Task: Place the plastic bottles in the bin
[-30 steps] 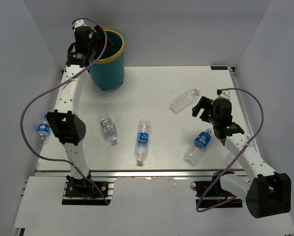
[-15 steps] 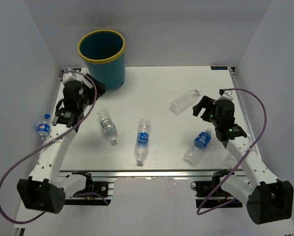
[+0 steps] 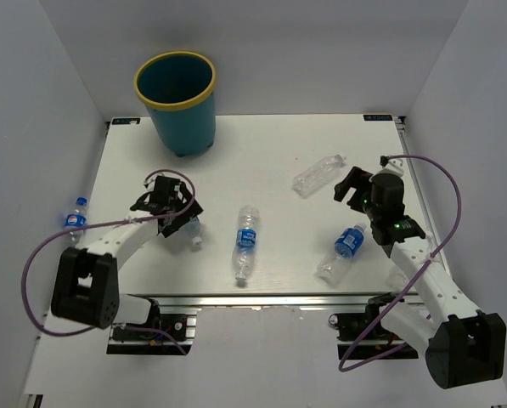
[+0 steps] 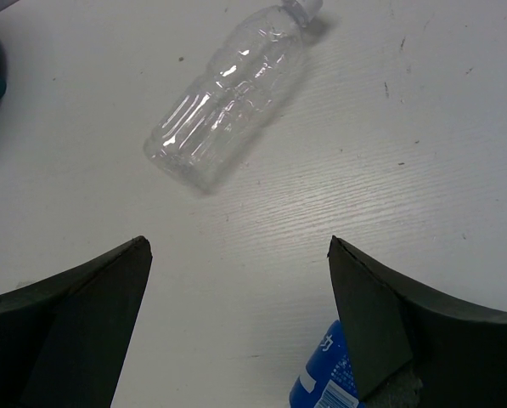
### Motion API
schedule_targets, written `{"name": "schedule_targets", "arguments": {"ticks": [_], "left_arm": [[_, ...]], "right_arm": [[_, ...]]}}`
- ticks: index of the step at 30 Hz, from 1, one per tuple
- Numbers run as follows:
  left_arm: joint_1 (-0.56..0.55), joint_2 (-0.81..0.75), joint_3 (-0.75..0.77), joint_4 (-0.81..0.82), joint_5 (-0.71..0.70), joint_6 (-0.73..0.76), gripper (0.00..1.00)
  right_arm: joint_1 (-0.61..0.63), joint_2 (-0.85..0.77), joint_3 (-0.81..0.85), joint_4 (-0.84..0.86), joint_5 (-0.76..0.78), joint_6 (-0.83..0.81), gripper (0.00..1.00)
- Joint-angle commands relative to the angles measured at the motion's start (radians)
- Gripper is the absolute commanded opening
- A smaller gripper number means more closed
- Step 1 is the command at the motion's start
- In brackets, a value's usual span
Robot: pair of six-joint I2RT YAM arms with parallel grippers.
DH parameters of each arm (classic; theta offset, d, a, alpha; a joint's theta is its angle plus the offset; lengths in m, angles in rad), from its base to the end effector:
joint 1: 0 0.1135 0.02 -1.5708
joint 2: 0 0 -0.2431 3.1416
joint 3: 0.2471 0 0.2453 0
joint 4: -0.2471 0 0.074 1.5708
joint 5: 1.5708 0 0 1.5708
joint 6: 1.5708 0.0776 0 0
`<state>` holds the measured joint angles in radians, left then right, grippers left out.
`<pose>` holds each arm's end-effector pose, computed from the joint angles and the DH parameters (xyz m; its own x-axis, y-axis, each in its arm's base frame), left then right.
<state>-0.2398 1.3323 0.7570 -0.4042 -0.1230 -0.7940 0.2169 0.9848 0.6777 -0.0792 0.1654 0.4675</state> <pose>0.2732 -0.0570 0.1453 -0.6861 -0.5609 -0.4634 -0.4565 0.8278 -0.3261 0.2663 0.0456 0.2446 -0.3570 0.3765 -0.8549 0.1093 0.9257 0.3621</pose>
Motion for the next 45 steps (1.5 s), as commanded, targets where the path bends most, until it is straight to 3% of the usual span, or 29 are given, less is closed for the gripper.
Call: {"name": "schedule_targets", "arguments": {"ticks": [1,5,9,10,13,19,23,25,29,32,35,37,38,39,41,45], "left_arm": [[-0.01,0.06,0.021,0.045,-0.029,0.006,0.98],[-0.009,0.149,0.065,0.032,-0.043,0.009,0.89],[-0.019,0.15,0.135,-0.065,-0.11,0.009,0.6],[-0.026,0.116,0.148,-0.071,-0.13,0.012,0.48],[-0.038,0.053,0.229,-0.076,-0.103,0.03,0.42],[-0.069,-0.021,0.52,0.011,-0.023,0.154,0.57],[-0.069,0.028,0.714,0.105,-0.087,0.298,0.65],[-0.052,0.123,0.795,0.117,-0.104,0.344,0.68],[0.022,0.37,1.184,-0.025,-0.046,0.436,0.67],[0.066,0.505,1.3,0.022,-0.112,0.519,0.68],[0.099,0.618,1.39,0.13,-0.06,0.617,0.78],[0.114,0.682,1.51,0.111,-0.04,0.644,0.85],[0.12,0.733,1.551,0.078,-0.04,0.651,0.98],[0.126,0.749,1.609,0.061,-0.024,0.656,0.98],[0.14,0.731,1.616,0.051,0.078,0.679,0.98],[0.143,0.585,1.405,0.178,0.121,0.728,0.98]], "right_arm": [[-0.004,-0.023,-0.01,0.015,0.029,0.002,0.9],[-0.005,-0.018,-0.01,0.015,0.043,-0.001,0.89],[-0.004,-0.018,-0.012,0.019,0.045,-0.003,0.89],[-0.004,-0.02,-0.012,0.021,0.043,-0.004,0.89],[-0.004,-0.017,-0.017,0.033,0.042,-0.007,0.89],[-0.004,0.006,-0.021,0.049,0.046,-0.023,0.89],[-0.004,0.018,-0.013,0.035,0.092,-0.027,0.89],[-0.004,0.021,-0.02,0.038,0.101,-0.039,0.89],[-0.004,0.031,-0.023,0.041,0.149,-0.049,0.89],[-0.005,0.04,-0.024,0.045,0.149,-0.062,0.89],[-0.005,0.057,-0.023,0.048,0.143,-0.07,0.89],[-0.005,0.071,-0.02,0.042,0.146,-0.072,0.89],[-0.005,0.077,-0.017,0.038,0.148,-0.075,0.89],[-0.008,0.078,-0.009,0.033,0.146,-0.075,0.89],[-0.007,0.084,-0.007,0.033,0.116,-0.076,0.89],[-0.007,0.09,-0.02,0.068,0.022,-0.093,0.89]]}}
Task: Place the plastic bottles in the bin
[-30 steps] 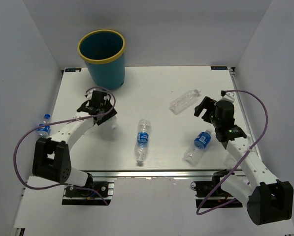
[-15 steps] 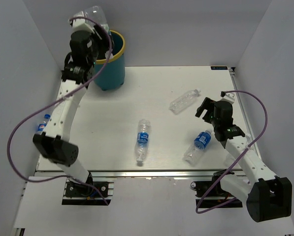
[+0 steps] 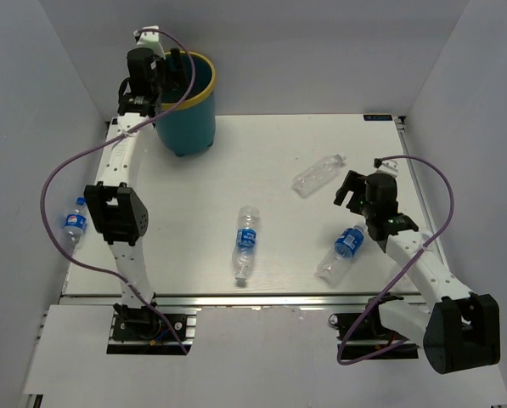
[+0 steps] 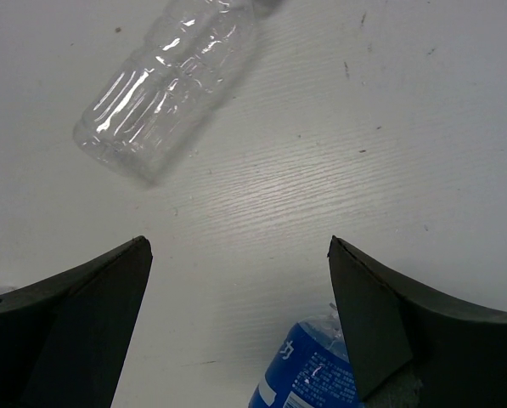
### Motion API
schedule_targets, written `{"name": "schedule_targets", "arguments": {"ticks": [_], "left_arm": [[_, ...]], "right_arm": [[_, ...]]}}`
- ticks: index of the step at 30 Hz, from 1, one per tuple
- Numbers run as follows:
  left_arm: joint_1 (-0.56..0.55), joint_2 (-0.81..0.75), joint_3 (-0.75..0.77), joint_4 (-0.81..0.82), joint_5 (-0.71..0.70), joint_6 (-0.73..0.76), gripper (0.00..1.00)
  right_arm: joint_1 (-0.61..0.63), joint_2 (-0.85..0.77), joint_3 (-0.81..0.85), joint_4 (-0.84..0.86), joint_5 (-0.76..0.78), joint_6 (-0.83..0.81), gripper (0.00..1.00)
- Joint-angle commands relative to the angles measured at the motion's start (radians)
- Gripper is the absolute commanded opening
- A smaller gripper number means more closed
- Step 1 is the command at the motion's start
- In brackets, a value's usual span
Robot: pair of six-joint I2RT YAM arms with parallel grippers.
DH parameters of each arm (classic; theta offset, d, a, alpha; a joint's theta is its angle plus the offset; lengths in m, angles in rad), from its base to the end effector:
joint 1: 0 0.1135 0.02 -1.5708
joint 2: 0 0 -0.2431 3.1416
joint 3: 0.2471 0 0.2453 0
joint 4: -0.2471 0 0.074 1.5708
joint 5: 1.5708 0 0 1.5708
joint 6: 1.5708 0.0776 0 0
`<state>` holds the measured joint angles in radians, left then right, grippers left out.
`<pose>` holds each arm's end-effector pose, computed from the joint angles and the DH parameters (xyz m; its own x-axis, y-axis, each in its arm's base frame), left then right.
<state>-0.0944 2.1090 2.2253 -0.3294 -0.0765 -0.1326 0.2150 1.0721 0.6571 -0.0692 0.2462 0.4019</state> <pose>0.5201 -0.0433 0.3774 -0.2113 -0.1124 -0.9709 -0.0084 0.9935 -0.1132 0.2753 0.0408 0.2165 -0.4170 0.2972 -0.8589 0.1814 0.9532 0.2418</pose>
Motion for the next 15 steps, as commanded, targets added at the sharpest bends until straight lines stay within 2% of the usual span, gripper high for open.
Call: {"name": "schedule_targets", "arguments": {"ticks": [1,4,8,9,12,15], "left_arm": [[-0.002,-0.213,-0.079,0.119,0.075,0.083,0.98],[0.007,-0.251,-0.079,0.072,0.064,0.128,0.98],[0.062,-0.325,-0.17,-0.034,-0.083,0.234,0.98],[0.141,-0.339,-0.194,-0.092,-0.06,0.211,0.98],[0.275,-0.368,-0.271,-0.132,0.03,0.188,0.98],[0.373,-0.377,-0.375,-0.207,0.098,0.197,0.98]], "right_arm": [[-0.005,0.005,0.003,0.058,-0.074,-0.028,0.89],[-0.005,0.005,0.012,0.054,-0.074,-0.031,0.89],[-0.006,-0.012,-0.002,0.058,-0.073,-0.028,0.89],[-0.005,-0.012,0.004,0.057,-0.074,-0.031,0.89],[-0.006,-0.006,0.021,0.058,-0.085,-0.04,0.89],[-0.005,-0.008,0.022,0.057,-0.081,-0.037,0.89]]}}
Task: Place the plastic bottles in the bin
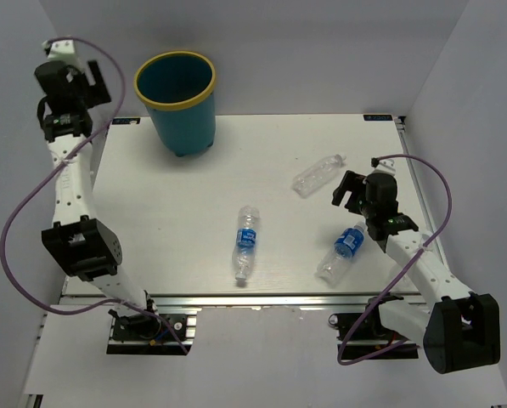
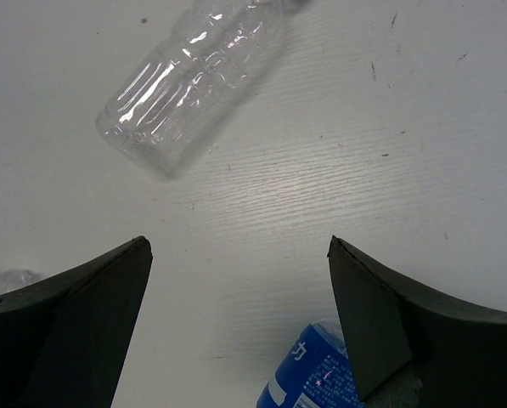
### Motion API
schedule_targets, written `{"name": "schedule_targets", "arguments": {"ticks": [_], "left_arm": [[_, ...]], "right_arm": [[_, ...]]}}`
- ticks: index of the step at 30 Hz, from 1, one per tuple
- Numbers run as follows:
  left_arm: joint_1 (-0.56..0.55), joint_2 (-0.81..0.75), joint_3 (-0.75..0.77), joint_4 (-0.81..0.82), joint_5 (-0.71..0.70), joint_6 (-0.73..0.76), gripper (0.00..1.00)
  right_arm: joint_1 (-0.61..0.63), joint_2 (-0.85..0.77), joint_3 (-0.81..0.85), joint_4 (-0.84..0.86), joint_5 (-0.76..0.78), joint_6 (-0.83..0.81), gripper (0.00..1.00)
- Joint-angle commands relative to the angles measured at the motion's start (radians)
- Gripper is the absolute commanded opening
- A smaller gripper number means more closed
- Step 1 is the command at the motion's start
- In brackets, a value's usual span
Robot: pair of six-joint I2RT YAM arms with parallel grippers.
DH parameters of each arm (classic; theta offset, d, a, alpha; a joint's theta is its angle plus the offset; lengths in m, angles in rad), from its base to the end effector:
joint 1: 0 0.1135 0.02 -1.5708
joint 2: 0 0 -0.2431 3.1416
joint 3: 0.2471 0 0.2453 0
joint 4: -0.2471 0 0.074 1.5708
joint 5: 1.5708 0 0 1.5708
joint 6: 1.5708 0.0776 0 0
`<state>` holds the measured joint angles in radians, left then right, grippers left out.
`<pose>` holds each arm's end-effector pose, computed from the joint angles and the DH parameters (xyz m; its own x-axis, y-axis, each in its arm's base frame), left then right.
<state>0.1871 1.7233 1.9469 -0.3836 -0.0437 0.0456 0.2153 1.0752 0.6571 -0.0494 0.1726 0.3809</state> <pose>0.4171 0.0824 0.4409 -0.1668 0.0148 -0.9859 -0.2208 0.9739 0.0520 0.2768 0.0469 0.2178 -0.4313 0.2806 -0.8575 0.1073 0.9596 0.2600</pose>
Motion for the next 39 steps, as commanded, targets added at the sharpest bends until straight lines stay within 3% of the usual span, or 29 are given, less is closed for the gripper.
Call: {"name": "schedule_targets", "arguments": {"ticks": [1,7,10,12,14,17,19,21,24,29,33,39], "left_arm": [[0.101,0.016,-0.124,-0.178,0.009,0.016,0.98],[0.138,0.119,-0.192,-0.316,-0.196,0.042,0.98],[0.161,0.191,-0.186,-0.345,-0.171,0.075,0.98],[0.166,0.249,-0.183,-0.402,-0.24,0.14,0.98],[0.169,0.227,-0.28,-0.306,-0.362,0.171,0.98],[0.172,0.162,-0.413,-0.232,-0.256,0.241,0.98],[0.172,0.139,-0.46,-0.224,-0.263,0.281,0.98],[0.172,0.14,-0.468,-0.248,-0.359,0.286,0.98],[0.175,0.134,-0.485,-0.313,-0.386,0.278,0.98],[0.193,0.085,-0.588,-0.271,-0.482,0.336,0.98],[0.242,0.052,-0.641,-0.227,-0.455,0.347,0.98],[0.291,0.14,-0.625,-0.173,-0.556,0.318,0.98]], "right_arm": [[-0.007,-0.014,0.021,0.039,-0.008,-0.014,0.89],[-0.007,-0.037,0.003,0.098,-0.042,0.003,0.89],[-0.005,-0.047,-0.002,0.117,-0.05,0.009,0.89],[-0.007,-0.055,0.004,0.111,-0.035,0.007,0.89],[-0.005,-0.064,-0.007,0.123,-0.018,0.012,0.89],[-0.005,-0.069,-0.022,0.14,0.002,0.016,0.89],[-0.005,-0.066,-0.022,0.148,0.024,0.016,0.89],[-0.005,-0.057,-0.019,0.16,0.054,0.013,0.89],[-0.005,-0.046,-0.036,0.167,0.07,0.027,0.89],[-0.007,-0.018,-0.057,0.206,0.047,0.05,0.89],[-0.007,0.014,-0.048,0.204,0.062,0.059,0.89],[-0.005,0.061,-0.048,0.206,0.033,0.062,0.89]]}}
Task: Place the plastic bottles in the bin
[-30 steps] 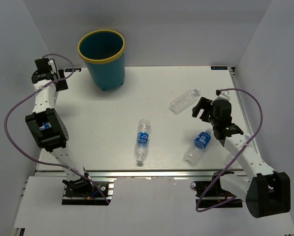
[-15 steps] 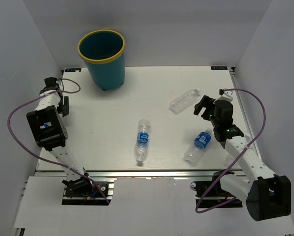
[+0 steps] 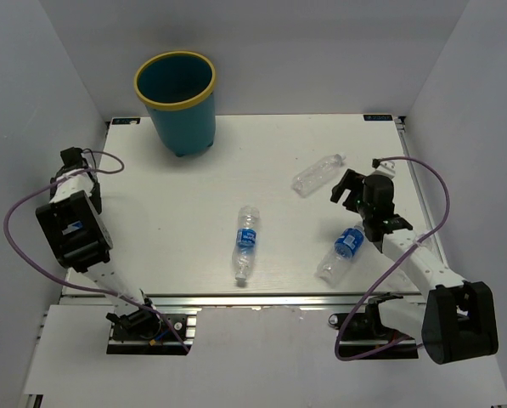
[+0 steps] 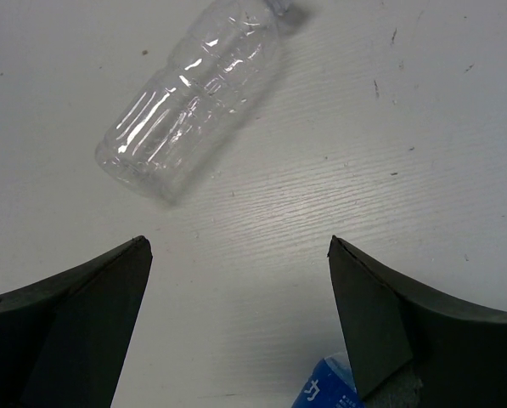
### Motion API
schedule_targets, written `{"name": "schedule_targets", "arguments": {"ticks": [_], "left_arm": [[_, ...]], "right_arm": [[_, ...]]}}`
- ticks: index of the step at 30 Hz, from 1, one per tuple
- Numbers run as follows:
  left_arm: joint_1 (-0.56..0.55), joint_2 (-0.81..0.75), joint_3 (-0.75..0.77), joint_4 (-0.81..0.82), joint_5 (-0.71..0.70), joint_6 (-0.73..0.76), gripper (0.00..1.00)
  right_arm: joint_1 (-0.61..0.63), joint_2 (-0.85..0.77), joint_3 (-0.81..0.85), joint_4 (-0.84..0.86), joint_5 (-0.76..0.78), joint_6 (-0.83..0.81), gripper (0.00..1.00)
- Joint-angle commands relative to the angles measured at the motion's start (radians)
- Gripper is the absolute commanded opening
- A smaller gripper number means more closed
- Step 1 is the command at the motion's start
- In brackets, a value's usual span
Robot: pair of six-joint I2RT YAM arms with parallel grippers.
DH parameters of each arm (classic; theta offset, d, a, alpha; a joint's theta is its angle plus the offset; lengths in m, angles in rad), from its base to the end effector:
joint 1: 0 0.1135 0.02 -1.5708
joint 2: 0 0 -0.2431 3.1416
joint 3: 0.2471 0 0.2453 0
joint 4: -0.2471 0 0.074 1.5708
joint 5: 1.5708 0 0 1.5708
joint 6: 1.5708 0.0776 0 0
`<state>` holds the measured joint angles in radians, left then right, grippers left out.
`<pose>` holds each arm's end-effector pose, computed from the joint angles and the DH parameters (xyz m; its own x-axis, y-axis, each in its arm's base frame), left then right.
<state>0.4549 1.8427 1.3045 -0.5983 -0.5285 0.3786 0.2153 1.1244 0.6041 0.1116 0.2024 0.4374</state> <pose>0.3238 0.2019 0.1493 -0.9679 -0.1181 -0.2219 -0.2284 0.7815 0.5806 0.2856 0.0465 0.2070 -0.3640 0.3451 -0.8651 0.1381 0.9385 0.3163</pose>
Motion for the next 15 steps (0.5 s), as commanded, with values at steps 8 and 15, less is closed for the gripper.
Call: {"name": "schedule_targets", "arguments": {"ticks": [8,15], "left_arm": [[0.03,0.144,0.15,-0.058,0.006,-0.063,0.96],[0.027,0.234,0.223,-0.147,0.023,-0.107,0.88]], "right_arm": [[-0.005,-0.001,0.017,0.026,0.063,-0.008,0.89],[-0.005,-0.017,0.011,0.023,0.112,-0.022,0.89]]}}
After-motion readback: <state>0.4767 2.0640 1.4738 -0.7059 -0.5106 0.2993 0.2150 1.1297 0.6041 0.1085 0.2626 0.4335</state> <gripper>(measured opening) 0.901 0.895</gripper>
